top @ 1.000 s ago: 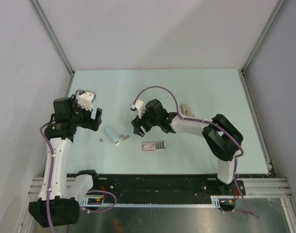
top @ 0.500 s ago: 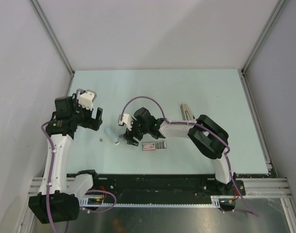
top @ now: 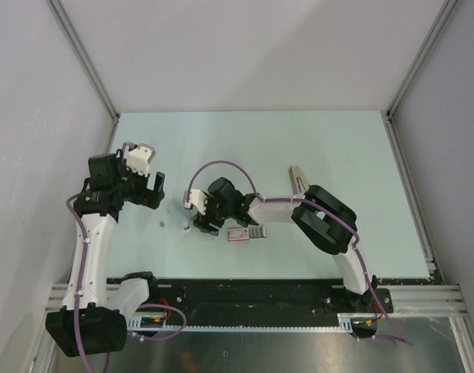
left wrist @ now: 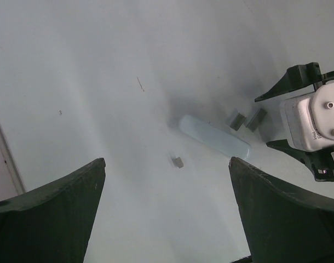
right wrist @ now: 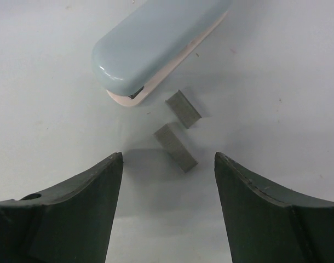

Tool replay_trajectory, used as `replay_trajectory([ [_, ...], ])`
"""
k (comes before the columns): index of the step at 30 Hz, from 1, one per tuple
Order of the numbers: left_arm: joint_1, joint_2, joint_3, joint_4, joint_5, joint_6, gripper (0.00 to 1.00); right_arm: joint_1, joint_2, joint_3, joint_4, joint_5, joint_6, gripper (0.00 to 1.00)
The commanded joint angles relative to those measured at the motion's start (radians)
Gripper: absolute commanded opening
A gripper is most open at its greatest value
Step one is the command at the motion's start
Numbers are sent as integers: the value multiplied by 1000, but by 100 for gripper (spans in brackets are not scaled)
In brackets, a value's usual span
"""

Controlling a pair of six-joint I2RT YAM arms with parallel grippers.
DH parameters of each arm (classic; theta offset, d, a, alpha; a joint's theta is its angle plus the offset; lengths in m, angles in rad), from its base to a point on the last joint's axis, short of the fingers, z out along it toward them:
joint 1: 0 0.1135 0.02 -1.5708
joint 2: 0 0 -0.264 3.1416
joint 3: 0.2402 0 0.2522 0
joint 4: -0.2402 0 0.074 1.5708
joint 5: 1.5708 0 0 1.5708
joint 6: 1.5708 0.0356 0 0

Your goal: Unload the staples from the stapler

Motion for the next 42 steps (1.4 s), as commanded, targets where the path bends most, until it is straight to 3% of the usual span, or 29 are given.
replay_trajectory([
  [1, 9, -19, 2, 2, 17, -12, 99, -2, 31, 35, 27, 33, -48, 71],
  [6, 9, -17, 4, 2, 23, -24, 99, -6, 48, 50, 5, 33, -56, 65],
  [12, 10, -25, 2, 2, 25, -39, 99, -2, 51, 69, -55, 43, -24, 42],
  [25, 10, -117, -23, -10, 11, -49, 99, 21, -14, 51, -185, 158, 59, 2],
  [33, 9, -167, -39, -32, 2, -41, 100, 9, -123, -75, -188, 302, 174, 0],
  [42, 10, -163, -37, -36, 9, -43, 99, -63, -151, -119, -266, 592, 398, 0],
])
